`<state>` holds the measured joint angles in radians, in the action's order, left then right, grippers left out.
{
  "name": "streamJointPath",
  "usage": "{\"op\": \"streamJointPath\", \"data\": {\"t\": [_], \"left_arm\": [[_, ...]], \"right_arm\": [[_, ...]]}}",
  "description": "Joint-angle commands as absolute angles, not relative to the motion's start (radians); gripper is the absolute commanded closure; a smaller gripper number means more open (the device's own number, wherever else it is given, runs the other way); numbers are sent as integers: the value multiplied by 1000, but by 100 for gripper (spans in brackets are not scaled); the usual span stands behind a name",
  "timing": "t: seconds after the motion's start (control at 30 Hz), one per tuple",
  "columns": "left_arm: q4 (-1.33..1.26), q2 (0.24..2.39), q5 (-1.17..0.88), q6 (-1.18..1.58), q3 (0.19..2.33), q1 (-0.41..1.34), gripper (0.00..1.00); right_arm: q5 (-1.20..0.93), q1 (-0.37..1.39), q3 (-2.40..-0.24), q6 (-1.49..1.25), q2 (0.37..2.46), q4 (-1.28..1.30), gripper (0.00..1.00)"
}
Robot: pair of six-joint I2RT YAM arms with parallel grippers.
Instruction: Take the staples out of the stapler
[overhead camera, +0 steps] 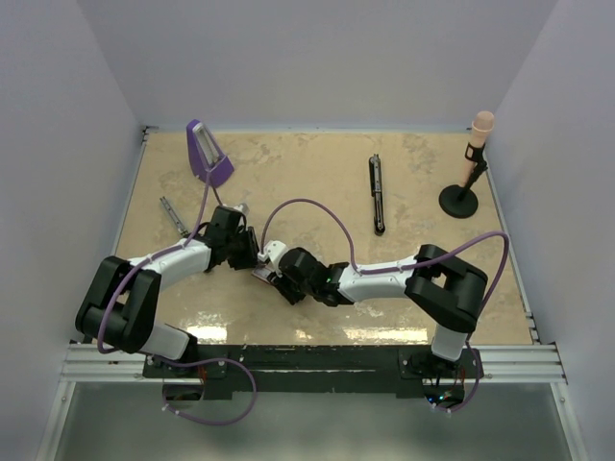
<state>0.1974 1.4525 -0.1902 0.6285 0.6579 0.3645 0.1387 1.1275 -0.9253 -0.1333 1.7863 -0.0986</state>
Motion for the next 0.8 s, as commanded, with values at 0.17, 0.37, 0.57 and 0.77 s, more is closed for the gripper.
{"op": "streamJointPath", "data": {"t": [0.17, 0.37, 0.57, 0.77], "left_arm": [[173, 1445, -259, 669, 640, 371, 66], [190, 1443, -230, 670, 643, 371, 66], [238, 1433, -180, 655, 672, 371, 65], [308, 1401, -112, 641, 709, 370, 60]], "right_arm": [[101, 1141, -942, -118, 1810, -97, 70], [116, 1170, -911, -143, 1807, -103, 70], [127, 1170, -922, -158, 1804, -71, 70], [117, 1170, -908, -146, 1782, -52, 70]]}}
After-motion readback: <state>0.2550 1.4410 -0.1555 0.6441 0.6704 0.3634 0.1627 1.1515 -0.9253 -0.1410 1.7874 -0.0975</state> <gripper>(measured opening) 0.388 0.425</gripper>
